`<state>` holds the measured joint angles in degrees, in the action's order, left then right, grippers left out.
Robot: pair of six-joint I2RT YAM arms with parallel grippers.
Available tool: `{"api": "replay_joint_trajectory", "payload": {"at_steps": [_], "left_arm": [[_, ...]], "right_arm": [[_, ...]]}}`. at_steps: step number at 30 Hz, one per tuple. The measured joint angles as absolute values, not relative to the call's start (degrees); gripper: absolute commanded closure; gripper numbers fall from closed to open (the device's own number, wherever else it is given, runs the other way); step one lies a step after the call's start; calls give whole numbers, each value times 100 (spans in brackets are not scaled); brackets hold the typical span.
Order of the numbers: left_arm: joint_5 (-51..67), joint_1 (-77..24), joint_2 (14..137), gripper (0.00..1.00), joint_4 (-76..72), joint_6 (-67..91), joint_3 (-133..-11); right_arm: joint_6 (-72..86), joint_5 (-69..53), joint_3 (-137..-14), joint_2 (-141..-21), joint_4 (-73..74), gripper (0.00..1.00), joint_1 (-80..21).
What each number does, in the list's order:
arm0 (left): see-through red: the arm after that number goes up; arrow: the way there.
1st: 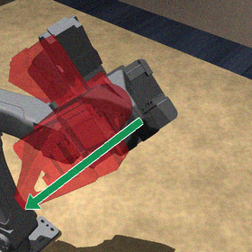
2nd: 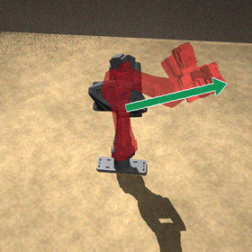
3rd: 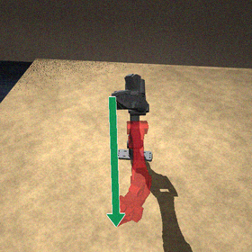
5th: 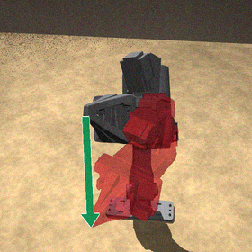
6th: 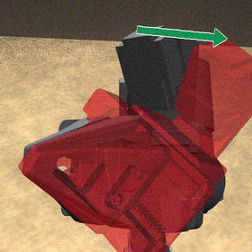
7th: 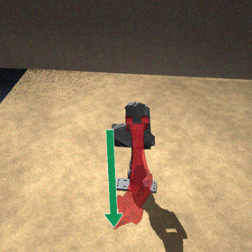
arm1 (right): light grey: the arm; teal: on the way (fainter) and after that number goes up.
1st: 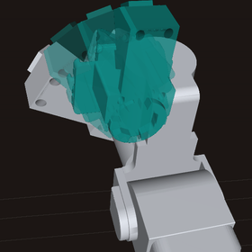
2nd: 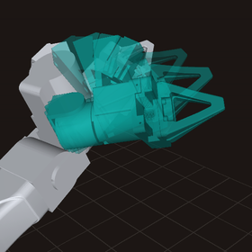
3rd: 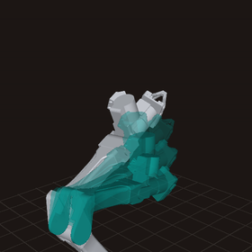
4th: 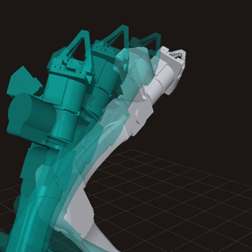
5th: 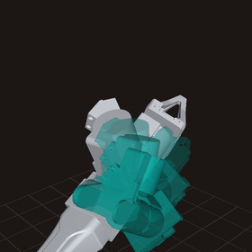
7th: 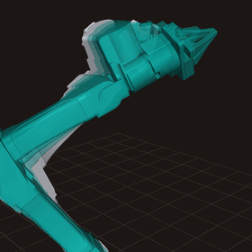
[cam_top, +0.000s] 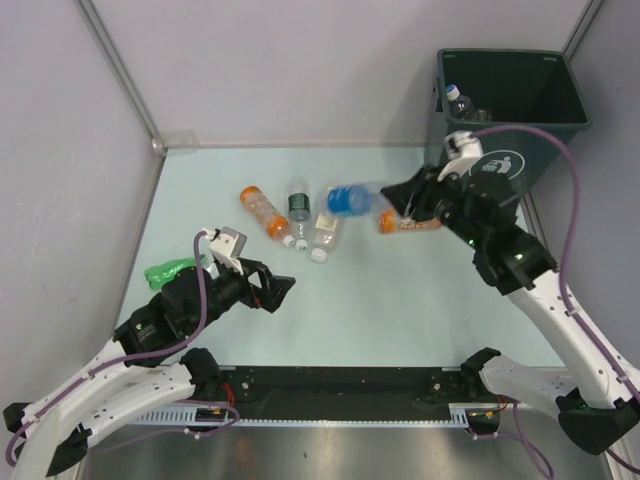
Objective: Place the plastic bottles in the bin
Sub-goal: Pick up the plastic bottle at the center of the board, then place the plastic bottle in the trash bin.
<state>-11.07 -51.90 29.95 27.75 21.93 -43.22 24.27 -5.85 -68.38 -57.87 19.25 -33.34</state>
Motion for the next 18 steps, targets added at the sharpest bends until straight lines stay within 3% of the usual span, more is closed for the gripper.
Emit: {"api": "replay_joint_trajectory", "payload": {"at_steps": [11,18], "left_arm": [[-1732,-5190,2971,0,3153,2200,-4322],[-1765,-5190,2947,0,3234,2198,-4322]], "right_arm": [[1522,1490,-9911,-6591,2200,100,-2078],[1146,2233,-10429,-7349,1966,100,-1433]]}}
